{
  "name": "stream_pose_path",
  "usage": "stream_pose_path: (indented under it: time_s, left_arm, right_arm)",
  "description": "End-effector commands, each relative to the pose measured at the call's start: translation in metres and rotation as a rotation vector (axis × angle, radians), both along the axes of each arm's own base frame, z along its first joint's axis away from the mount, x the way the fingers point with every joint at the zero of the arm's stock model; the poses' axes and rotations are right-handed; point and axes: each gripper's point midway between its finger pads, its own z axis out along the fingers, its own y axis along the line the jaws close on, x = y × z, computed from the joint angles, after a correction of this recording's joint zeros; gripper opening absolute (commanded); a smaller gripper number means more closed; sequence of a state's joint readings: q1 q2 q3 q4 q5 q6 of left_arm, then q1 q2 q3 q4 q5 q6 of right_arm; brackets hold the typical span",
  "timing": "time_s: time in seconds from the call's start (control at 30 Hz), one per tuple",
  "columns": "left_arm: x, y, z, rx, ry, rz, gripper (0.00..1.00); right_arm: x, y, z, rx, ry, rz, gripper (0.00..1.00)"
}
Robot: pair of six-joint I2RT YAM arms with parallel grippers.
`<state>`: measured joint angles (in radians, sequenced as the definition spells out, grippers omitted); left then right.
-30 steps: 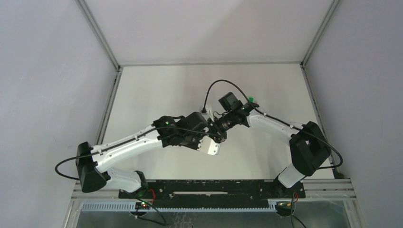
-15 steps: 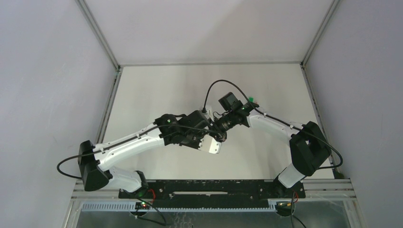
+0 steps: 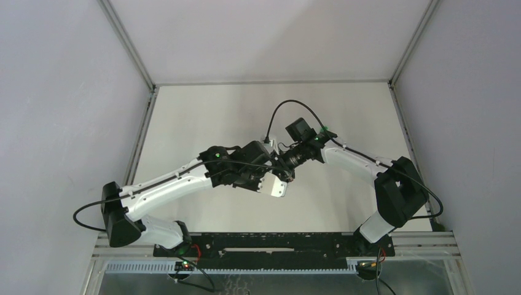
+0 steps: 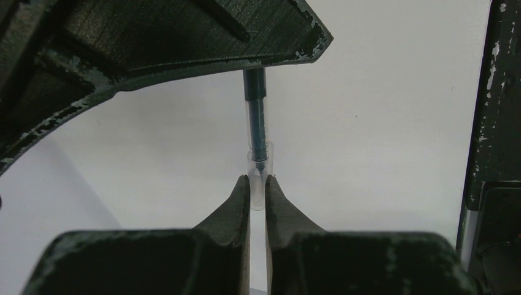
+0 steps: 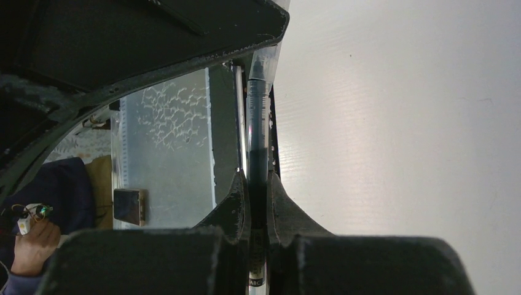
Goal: Insert the pens into the pen caps
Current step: Press the pen cap onto the pen.
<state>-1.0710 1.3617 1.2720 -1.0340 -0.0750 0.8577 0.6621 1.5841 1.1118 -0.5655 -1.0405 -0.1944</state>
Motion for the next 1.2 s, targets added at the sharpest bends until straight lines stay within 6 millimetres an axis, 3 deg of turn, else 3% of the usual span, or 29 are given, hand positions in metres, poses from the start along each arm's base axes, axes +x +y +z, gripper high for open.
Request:
stream_pose_path:
  time_s: [0.0,0.53,0.8,1.17]
  left_arm:
    - [-0.007,-0.038,0.028,-0.176,0.028,-0.043,0.00]
    - [-0.010,-0.053,0.025,-0.165,0.061,-0.056,0.00]
    - [-0.008,-0.051,0.023,-0.156,0.053,-0.043,0.02]
    - [-0.005,-0.045,0.026,-0.162,0.023,-0.020,0.10]
  right_arm:
    - [0.011,0.013,0.007,0.044,-0.066,-0.005,0.00]
    - [0.008,0.015,0.005,0.011,-0.114,0.000,0.00]
    - [0.010,0.008,0.019,0.089,-0.061,0.017,0.00]
    - [0.013,0.006,0.011,0.067,-0.083,0.013,0.00]
